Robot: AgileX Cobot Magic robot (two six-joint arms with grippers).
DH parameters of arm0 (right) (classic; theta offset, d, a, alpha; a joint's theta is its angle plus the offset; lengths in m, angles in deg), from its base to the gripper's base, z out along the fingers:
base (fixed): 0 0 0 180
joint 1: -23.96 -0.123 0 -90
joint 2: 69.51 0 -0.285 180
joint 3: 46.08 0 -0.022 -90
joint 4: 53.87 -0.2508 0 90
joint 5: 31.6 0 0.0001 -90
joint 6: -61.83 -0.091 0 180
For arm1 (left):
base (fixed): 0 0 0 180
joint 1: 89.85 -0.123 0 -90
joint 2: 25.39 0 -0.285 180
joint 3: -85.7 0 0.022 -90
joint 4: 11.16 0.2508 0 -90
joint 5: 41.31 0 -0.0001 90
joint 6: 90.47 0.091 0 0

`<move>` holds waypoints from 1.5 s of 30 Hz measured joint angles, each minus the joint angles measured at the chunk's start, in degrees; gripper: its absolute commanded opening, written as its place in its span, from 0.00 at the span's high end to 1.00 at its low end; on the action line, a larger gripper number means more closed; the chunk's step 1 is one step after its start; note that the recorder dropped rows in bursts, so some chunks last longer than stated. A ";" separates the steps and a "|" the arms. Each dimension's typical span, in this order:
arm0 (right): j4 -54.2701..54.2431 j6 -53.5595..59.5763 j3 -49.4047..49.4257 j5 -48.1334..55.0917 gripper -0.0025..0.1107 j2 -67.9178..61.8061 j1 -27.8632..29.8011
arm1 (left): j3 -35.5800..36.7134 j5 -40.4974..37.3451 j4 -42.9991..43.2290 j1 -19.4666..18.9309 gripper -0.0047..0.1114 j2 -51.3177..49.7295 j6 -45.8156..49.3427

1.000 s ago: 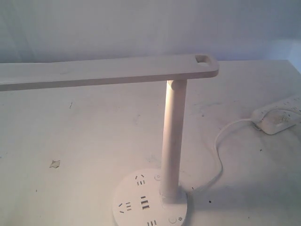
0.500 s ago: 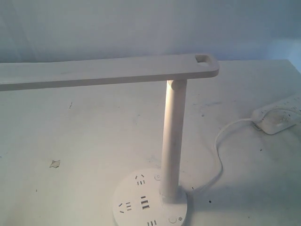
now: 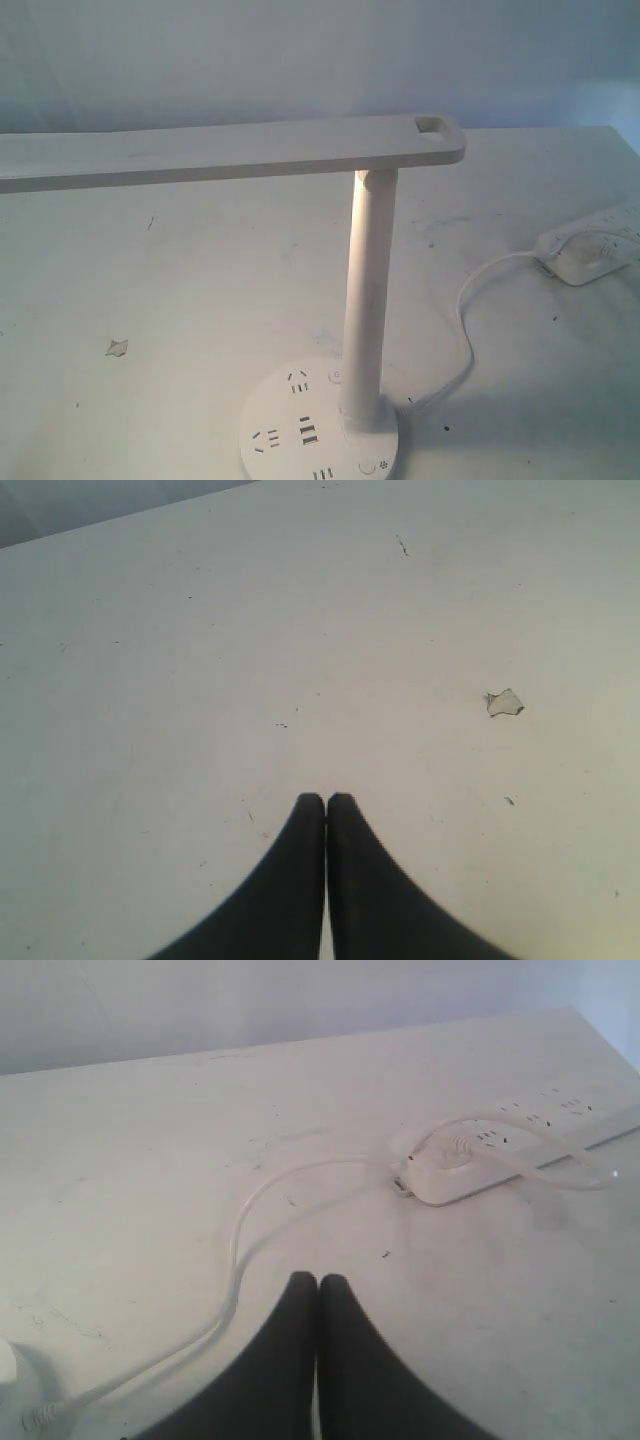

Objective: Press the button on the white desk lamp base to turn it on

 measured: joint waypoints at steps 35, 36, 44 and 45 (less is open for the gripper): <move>0.24 1.69 0.00 0.22 0.98 0.20 23.62 | 0.00 0.00 0.00 0.00 0.96 0.00 0.00; 0.24 1.69 0.00 0.22 0.98 0.20 24.73 | 0.00 0.00 0.00 0.00 0.96 0.00 0.00; 1.08 1.69 0.00 0.50 0.98 0.20 27.84 | 0.00 0.00 0.00 0.00 0.96 0.00 0.00; 1.01 1.69 0.00 0.49 0.98 0.20 27.84 | 0.00 0.00 0.00 0.00 0.96 0.00 0.00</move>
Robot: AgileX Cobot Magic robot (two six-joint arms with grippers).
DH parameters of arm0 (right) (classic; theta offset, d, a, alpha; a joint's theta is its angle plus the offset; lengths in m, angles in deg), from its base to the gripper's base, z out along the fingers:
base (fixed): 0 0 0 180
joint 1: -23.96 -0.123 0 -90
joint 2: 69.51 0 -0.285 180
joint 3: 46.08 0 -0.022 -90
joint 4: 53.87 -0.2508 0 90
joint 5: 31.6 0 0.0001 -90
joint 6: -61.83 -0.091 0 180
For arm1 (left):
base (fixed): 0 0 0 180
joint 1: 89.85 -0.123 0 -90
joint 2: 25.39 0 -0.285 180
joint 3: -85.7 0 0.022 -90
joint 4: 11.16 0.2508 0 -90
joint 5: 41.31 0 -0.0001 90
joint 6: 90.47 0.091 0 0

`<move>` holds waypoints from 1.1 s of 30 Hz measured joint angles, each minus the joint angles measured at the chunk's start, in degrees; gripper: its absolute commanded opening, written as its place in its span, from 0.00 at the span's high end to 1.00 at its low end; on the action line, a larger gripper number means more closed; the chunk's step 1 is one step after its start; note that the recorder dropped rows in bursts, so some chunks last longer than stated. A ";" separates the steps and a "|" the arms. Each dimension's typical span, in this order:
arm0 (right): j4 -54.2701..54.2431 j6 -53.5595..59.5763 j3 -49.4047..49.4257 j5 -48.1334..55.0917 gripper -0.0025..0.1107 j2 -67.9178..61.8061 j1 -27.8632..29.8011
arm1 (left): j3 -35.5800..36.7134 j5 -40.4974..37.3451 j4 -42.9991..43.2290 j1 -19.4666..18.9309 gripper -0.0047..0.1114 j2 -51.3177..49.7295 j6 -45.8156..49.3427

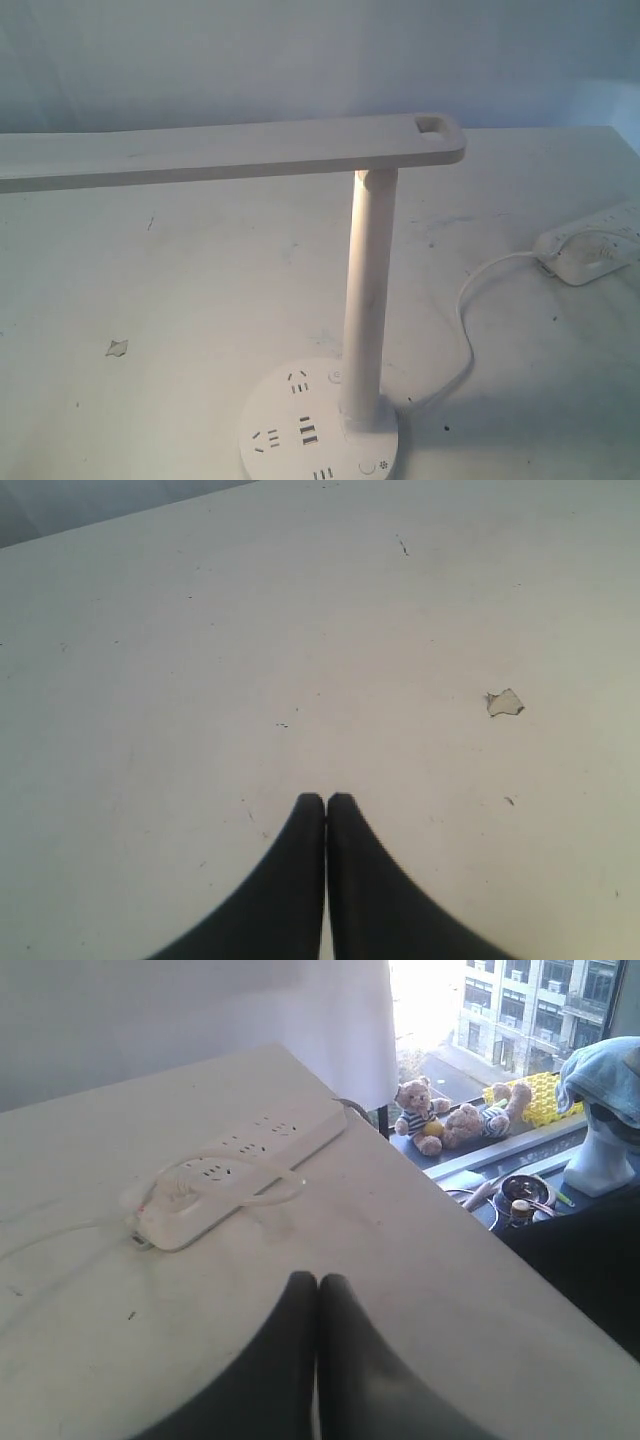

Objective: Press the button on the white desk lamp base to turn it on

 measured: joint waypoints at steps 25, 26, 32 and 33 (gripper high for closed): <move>-27.94 28.93 2.05 -4.59 0.98 0.00 0.00 | 0.00 0.00 0.00 0.00 0.96 0.00 0.00; -28.93 31.11 2.57 -5.44 0.98 0.00 0.00 | 0.00 0.00 0.00 0.00 0.96 0.00 0.00; -30.88 37.81 3.60 -8.43 0.98 0.00 0.00 | 0.00 0.00 0.00 0.00 0.96 0.00 0.00; -30.88 38.39 3.60 -8.51 0.98 0.00 0.00 | 0.00 0.00 0.00 0.00 0.96 0.00 0.00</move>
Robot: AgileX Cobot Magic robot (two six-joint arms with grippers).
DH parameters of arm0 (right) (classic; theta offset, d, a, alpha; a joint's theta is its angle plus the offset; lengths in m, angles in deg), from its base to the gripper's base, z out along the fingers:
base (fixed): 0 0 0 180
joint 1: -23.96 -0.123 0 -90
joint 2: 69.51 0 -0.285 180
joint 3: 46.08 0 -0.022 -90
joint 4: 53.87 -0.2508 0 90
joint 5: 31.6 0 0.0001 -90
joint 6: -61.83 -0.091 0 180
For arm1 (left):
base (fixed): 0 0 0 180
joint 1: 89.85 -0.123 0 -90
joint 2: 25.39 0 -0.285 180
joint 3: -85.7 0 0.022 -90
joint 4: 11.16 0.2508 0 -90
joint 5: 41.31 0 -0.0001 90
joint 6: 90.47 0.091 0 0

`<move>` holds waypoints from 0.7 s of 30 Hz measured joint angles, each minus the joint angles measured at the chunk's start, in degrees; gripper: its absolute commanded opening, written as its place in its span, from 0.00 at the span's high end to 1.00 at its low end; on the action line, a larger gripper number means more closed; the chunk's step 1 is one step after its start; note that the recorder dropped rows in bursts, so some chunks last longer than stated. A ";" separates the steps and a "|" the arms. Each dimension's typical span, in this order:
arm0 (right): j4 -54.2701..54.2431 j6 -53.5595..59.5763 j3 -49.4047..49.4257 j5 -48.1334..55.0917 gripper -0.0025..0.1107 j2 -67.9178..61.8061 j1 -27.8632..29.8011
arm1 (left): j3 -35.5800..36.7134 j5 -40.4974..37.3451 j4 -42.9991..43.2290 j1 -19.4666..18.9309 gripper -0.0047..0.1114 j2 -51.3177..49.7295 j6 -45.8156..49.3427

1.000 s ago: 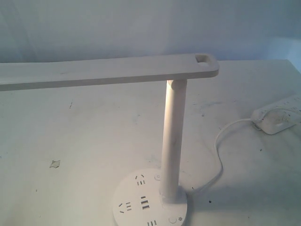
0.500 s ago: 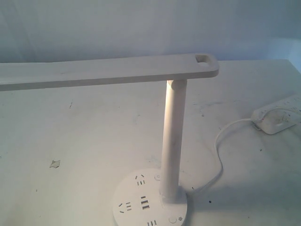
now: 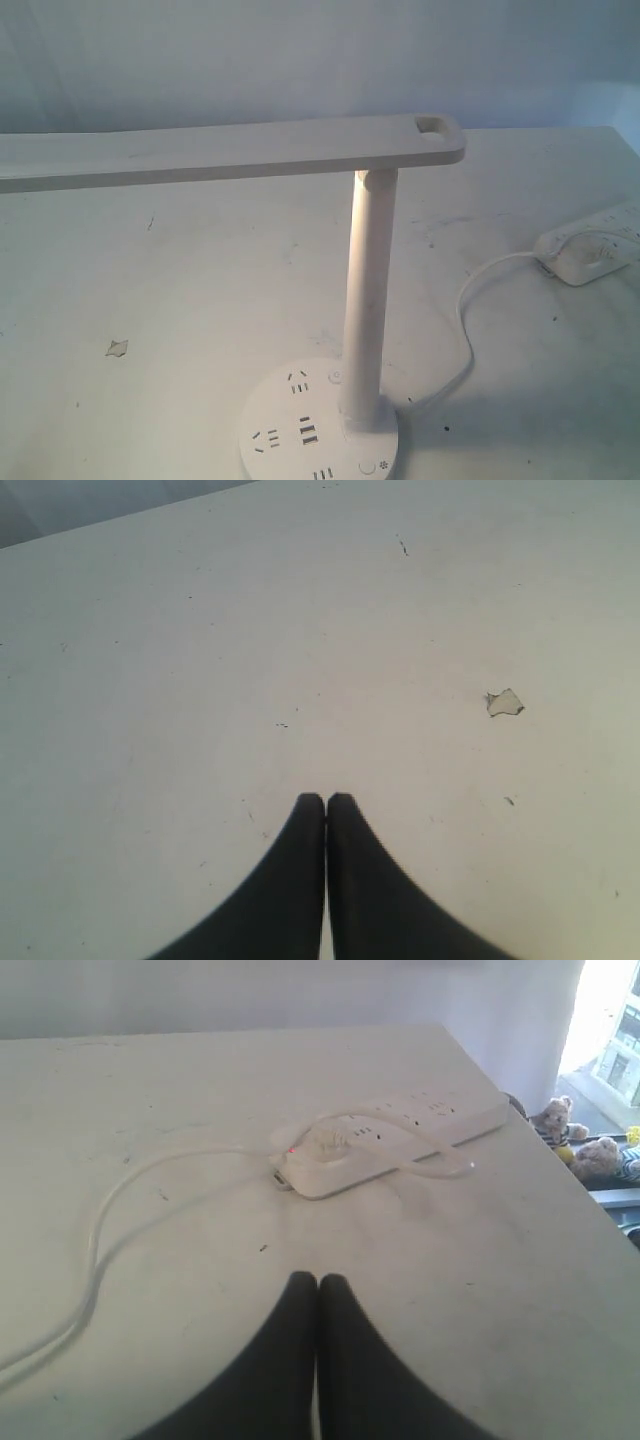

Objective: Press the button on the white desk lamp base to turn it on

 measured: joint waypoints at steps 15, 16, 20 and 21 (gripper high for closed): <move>-0.22 8.10 0.00 0.00 0.98 0.00 0.00 | 0.00 0.00 0.00 0.00 0.96 0.00 0.00; -0.22 8.10 0.00 0.00 0.98 0.00 0.00 | 0.00 0.00 0.00 0.00 0.96 0.00 0.00; -0.22 8.10 0.00 0.00 0.98 0.00 0.00 | 0.00 0.00 0.00 0.00 0.96 0.00 0.00; -0.22 8.10 0.00 0.00 0.98 0.00 0.00 | 0.00 0.00 0.00 0.00 0.96 0.00 0.00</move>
